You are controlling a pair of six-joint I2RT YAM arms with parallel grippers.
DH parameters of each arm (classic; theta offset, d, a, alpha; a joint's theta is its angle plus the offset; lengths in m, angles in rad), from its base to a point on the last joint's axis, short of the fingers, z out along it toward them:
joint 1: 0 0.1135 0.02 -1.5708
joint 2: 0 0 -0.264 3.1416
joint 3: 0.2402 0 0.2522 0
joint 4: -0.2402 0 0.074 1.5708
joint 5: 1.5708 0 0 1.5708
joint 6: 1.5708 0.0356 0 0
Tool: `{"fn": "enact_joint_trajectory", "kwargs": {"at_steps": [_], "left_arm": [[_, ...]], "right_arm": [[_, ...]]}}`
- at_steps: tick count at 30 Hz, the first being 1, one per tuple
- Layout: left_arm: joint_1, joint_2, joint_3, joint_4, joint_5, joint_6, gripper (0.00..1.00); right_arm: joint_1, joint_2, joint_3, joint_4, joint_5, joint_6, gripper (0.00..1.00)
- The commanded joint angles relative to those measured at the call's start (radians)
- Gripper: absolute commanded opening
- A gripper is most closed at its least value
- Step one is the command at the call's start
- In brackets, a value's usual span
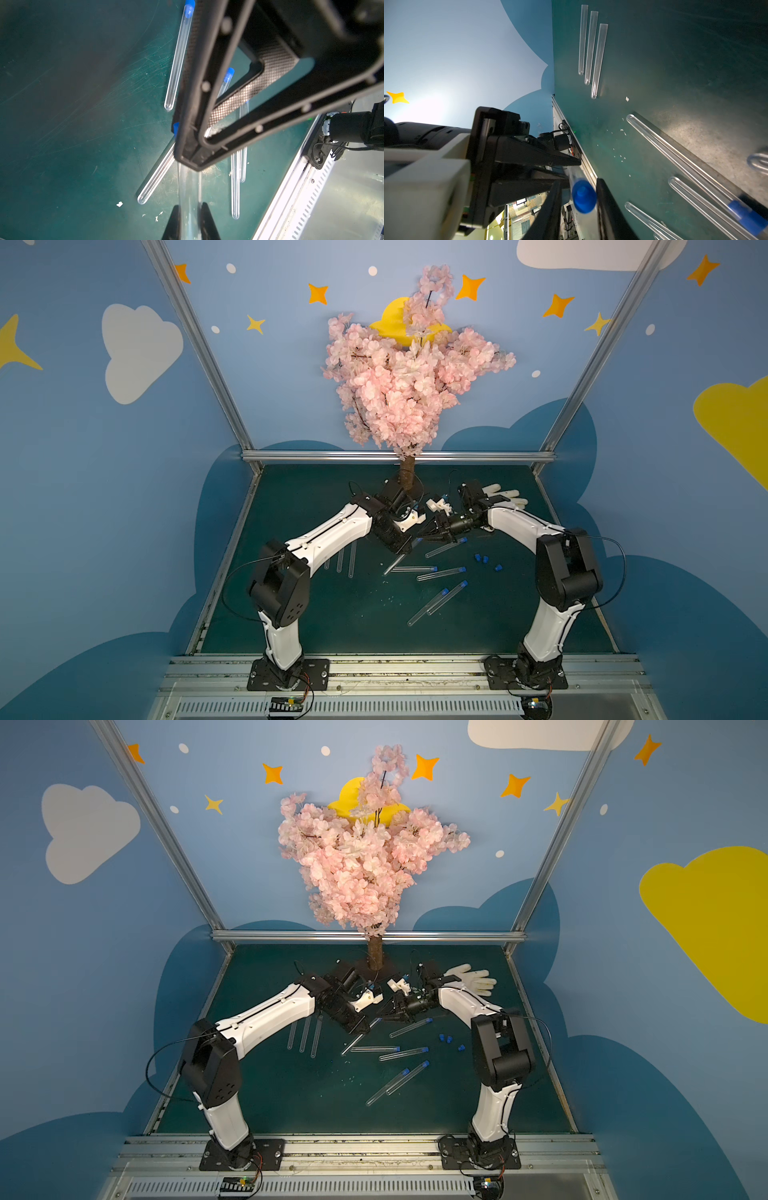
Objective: Remove stoppers from test tubes
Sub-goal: Open the stopper on the test tube.
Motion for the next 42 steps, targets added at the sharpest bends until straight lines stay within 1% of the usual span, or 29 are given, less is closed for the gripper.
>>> {"fn": "enact_joint_trajectory", "kwargs": {"at_steps": [1, 5, 8, 13, 17, 27, 36, 39, 42], "left_arm": [[0.0, -0.041, -0.012, 0.006, 0.015, -0.004, 0.09], [-0.002, -0.047, -0.023, 0.011, 0.017, -0.005, 0.09], [-0.003, -0.049, -0.027, 0.009, 0.014, -0.005, 0.09], [-0.005, -0.053, -0.034, 0.012, 0.015, -0.007, 0.09], [-0.005, -0.057, -0.036, 0.01, 0.012, -0.007, 0.09], [-0.004, -0.059, -0.049, 0.0, -0.003, 0.006, 0.08], [-0.002, -0.071, -0.091, -0.007, -0.024, 0.013, 0.08], [-0.003, -0.08, -0.104, -0.009, -0.037, 0.011, 0.07], [-0.002, -0.088, -0.115, -0.012, -0.048, 0.013, 0.07]], "right_arm": [[0.009, 0.008, 0.018, -0.032, -0.012, -0.024, 0.28], [0.01, 0.006, 0.018, -0.047, 0.0, -0.035, 0.26], [0.01, 0.004, 0.015, -0.045, 0.007, -0.033, 0.2], [0.012, 0.003, 0.024, -0.048, 0.014, -0.033, 0.19], [0.012, 0.003, 0.031, -0.058, 0.02, -0.039, 0.14], [0.012, -0.006, 0.037, -0.119, 0.063, -0.086, 0.06], [0.003, -0.019, 0.055, -0.143, 0.052, -0.111, 0.07], [-0.003, -0.02, 0.065, -0.169, 0.079, -0.124, 0.07], [-0.004, -0.016, 0.084, -0.21, 0.131, -0.147, 0.07]]}}
